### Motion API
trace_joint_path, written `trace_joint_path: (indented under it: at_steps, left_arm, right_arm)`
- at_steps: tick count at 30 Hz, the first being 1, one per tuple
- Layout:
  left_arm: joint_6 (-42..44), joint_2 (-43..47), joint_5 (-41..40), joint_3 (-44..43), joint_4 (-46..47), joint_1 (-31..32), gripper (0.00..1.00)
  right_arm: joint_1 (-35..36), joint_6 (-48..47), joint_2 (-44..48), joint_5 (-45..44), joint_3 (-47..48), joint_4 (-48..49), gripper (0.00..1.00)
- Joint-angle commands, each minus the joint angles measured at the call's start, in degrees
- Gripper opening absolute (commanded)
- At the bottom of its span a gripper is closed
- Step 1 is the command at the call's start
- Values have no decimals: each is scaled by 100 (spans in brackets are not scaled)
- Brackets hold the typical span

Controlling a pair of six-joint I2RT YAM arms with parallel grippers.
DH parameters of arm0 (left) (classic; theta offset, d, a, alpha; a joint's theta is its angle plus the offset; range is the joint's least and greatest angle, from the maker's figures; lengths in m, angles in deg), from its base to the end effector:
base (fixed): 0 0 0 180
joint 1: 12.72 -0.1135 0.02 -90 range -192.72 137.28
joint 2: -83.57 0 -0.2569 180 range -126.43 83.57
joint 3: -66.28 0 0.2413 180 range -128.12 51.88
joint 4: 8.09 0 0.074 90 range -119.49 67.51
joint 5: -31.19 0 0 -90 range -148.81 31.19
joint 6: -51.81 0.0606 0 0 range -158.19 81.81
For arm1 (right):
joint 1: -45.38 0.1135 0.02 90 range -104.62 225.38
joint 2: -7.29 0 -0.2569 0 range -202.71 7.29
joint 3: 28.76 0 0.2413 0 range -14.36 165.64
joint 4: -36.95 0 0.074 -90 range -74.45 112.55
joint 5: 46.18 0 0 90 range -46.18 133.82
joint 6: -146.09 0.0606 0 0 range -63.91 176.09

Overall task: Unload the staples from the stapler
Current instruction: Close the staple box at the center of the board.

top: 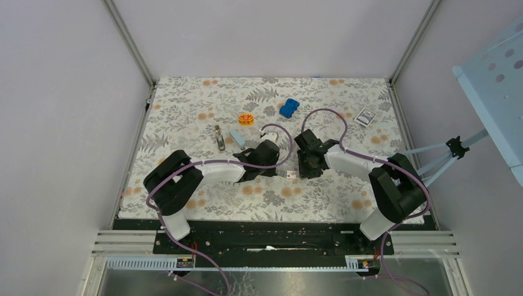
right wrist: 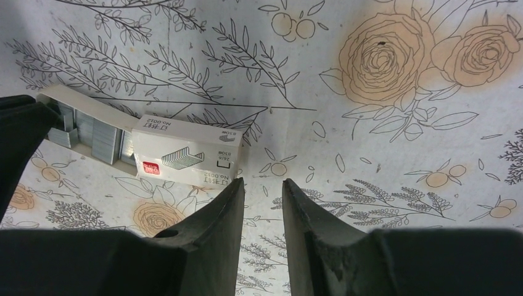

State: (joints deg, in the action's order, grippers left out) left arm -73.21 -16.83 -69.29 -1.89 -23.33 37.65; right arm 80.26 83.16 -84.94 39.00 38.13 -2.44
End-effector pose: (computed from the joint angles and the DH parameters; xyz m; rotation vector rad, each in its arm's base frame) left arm 0.2386 -0.2708 0.1390 0.2391 2.4252 -0.4785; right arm 0.2535 0.1705 0.1454 -0.1592 2.7083 0.2151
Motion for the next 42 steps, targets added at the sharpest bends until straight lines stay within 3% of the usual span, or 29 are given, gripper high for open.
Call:
trace_joint_path:
  at_steps: [1, 10, 24, 42]
  left_arm:
    - [-74, -81, -120, -264, 119, 34, 5]
    - [-75, -96, -112, -265, 119, 34, 5]
    - [-40, -76, -169, -269, 93, 34, 5]
    - [-23, -99, -136, -326, 94, 34, 4]
  right_arm:
    - [-1, 70, 81, 228, -53, -20, 37]
    - [-6, 76, 186, 307, -71, 9, 37]
    - [-15, 27, -14, -952, 180, -295, 37]
    - [-215, 113, -699, -841, 728, 302, 45]
